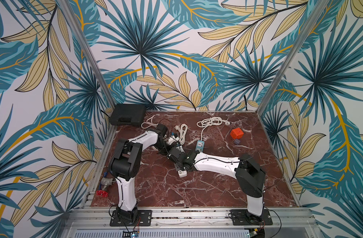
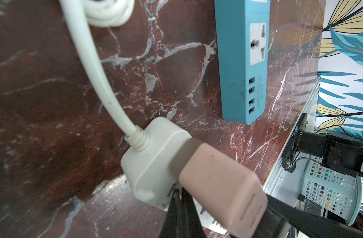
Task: Pull the plug off the socket
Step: Remove the plug from the socket.
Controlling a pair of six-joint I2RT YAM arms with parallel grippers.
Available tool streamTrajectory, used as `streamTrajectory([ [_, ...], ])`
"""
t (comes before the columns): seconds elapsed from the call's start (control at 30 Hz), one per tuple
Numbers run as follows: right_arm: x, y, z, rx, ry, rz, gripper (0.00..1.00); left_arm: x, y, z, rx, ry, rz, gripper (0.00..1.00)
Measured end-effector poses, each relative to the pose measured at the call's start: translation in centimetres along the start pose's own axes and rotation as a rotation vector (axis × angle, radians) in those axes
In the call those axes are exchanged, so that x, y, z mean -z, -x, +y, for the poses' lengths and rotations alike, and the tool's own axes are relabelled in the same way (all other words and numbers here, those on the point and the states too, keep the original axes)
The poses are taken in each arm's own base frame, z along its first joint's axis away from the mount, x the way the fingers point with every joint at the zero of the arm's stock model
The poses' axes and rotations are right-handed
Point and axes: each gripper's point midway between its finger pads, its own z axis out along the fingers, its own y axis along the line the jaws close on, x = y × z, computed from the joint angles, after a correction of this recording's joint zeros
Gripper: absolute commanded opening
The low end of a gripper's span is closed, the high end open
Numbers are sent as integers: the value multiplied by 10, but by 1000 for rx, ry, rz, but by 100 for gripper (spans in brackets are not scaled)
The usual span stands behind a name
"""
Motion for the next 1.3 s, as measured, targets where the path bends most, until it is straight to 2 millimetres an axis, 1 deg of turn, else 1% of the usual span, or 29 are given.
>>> streamTrajectory([
  [0.27, -4, 0, 3, -7, 31, -19, 16, 1, 0, 2, 5, 2, -1, 0],
  [0.5, -4, 2, -2, -100, 116, 6, 15, 1, 0, 2, 6, 1, -2, 0],
  [0.63, -4, 2, -2, -121, 123, 10, 15, 1, 0, 2, 6, 1, -2, 0],
  [0.7, -4, 2, -2, -126, 122, 10, 13, 1, 0, 2, 6, 1, -2, 0],
  [0.83, -3, 2, -2, -113, 106, -1, 12, 1, 0, 2, 6, 1, -2, 0],
  [1.0, 7, 0, -1, -38, 43, -24, 11, 1, 0, 0, 6, -9, -2, 0],
  [1.1, 6, -3, 0, -5, 16, -31, 10, 1, -1, 1, 9, -6, 1, 0],
  [1.3, 5, -3, 2, -1, 19, -35, 10, 1, -1, 1, 10, -6, 2, 0],
])
